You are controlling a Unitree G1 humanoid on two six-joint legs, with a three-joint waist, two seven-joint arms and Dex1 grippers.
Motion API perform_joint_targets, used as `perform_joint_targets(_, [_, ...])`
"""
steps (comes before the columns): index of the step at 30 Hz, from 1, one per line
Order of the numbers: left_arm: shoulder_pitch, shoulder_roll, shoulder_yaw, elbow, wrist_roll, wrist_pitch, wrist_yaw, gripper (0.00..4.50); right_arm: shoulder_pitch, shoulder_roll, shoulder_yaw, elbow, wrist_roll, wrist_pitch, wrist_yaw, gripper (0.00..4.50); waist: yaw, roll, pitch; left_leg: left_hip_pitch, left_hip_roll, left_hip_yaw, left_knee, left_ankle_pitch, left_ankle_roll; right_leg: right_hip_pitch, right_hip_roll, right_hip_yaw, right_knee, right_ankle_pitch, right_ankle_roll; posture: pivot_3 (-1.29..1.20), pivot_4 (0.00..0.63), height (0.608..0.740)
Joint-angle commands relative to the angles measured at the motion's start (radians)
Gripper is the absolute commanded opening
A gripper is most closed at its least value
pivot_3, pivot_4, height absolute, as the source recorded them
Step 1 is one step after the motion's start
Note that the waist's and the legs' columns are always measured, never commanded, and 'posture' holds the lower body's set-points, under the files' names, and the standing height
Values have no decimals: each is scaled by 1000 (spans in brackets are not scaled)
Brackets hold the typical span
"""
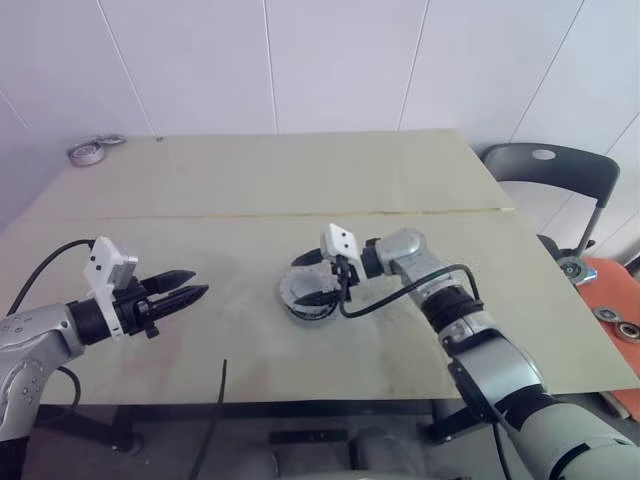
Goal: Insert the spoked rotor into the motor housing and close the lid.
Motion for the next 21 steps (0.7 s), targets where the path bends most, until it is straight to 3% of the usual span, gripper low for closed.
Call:
perform_joint_targets(1, [-19, 11, 8, -28, -10, -3, 3, 2116, -11, 3, -28, 21, -15, -56, -36, 4198, -1, 0, 0, 0, 0, 0, 0, 0, 0, 0, 0, 0, 0, 0, 0, 0, 0, 740])
perform_joint_targets(21, [-63, 7, -31, 3, 3, -11, 4, 2116, 19, -14, -30, 63, -53, -57, -44, 4198, 0, 0, 0, 1, 0, 0, 2, 0, 0, 1, 0, 0, 0, 0, 0, 0, 0, 740])
